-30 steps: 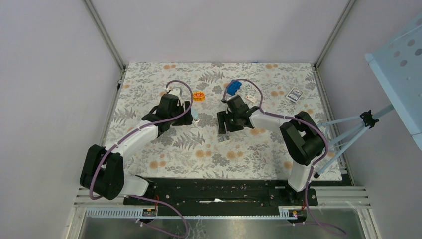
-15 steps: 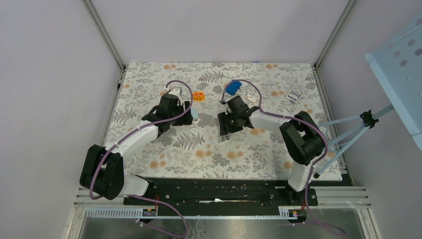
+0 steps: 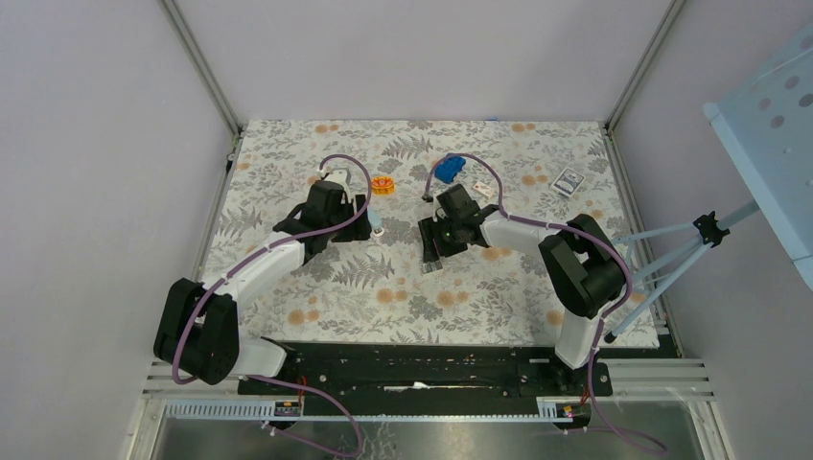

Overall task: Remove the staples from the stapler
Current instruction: Adjust the staple box at the center of the board.

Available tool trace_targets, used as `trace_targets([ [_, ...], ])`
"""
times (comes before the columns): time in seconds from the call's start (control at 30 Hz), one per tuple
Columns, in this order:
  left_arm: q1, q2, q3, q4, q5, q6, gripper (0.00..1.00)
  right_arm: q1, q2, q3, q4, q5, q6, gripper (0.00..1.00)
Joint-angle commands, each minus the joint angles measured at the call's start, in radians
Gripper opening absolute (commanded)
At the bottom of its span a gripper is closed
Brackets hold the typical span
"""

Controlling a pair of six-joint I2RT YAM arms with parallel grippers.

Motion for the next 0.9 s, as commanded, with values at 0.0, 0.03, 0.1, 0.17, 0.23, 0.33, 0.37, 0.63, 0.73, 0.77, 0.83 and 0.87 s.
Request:
trace_targets([
  [0.0,-0.002,-0.015,0.038,0.042,-0.007,0.011,0.73,0.007,0.013,-0.022,-0.043,-0.025,-0.029,0.6],
  [0.03,-0.002,-0.016,0.038,0.042,-0.007,0.011,0.73,0.007,0.014,-0.022,-0.044,-0.026,-0.033,0.6],
  [0.1,-0.002,-0.015,0.038,0.042,-0.007,0.011,0.73,0.007,0.016,-0.024,-0.049,-0.026,-0.041,0.6],
  [0.17,-0.002,-0.014,0.038,0.042,-0.007,0.011,0.73,0.007,0.019,-0.024,-0.054,-0.026,-0.052,0.59],
  [0.23,-0.002,-0.013,0.038,0.042,-0.007,0.011,0.73,0.007,0.022,-0.024,-0.06,-0.025,-0.065,0.59],
  [0.33,-0.002,-0.012,0.038,0.042,-0.007,0.011,0.73,0.007,0.022,-0.026,-0.066,-0.023,-0.081,0.6],
  [0.37,-0.002,-0.012,0.038,0.043,-0.007,0.012,0.73,0.007,0.021,-0.027,-0.068,-0.024,-0.088,0.61],
  [0.63,-0.002,-0.012,0.038,0.044,-0.005,0.012,0.73,0.007,0.026,-0.023,-0.082,-0.04,-0.13,0.65],
  [0.73,-0.002,-0.012,0.038,0.044,-0.005,0.013,0.73,0.008,0.029,-0.023,-0.09,-0.038,-0.143,0.65],
  [0.77,-0.002,-0.012,0.038,0.044,-0.005,0.013,0.73,0.007,0.029,-0.022,-0.093,-0.038,-0.148,0.65],
  [0.83,-0.002,-0.013,0.038,0.044,-0.007,0.013,0.73,0.007,0.031,-0.023,-0.098,-0.034,-0.157,0.65],
  [0.87,-0.002,-0.013,0.038,0.045,-0.007,0.013,0.73,0.008,0.031,-0.023,-0.101,-0.032,-0.162,0.65],
])
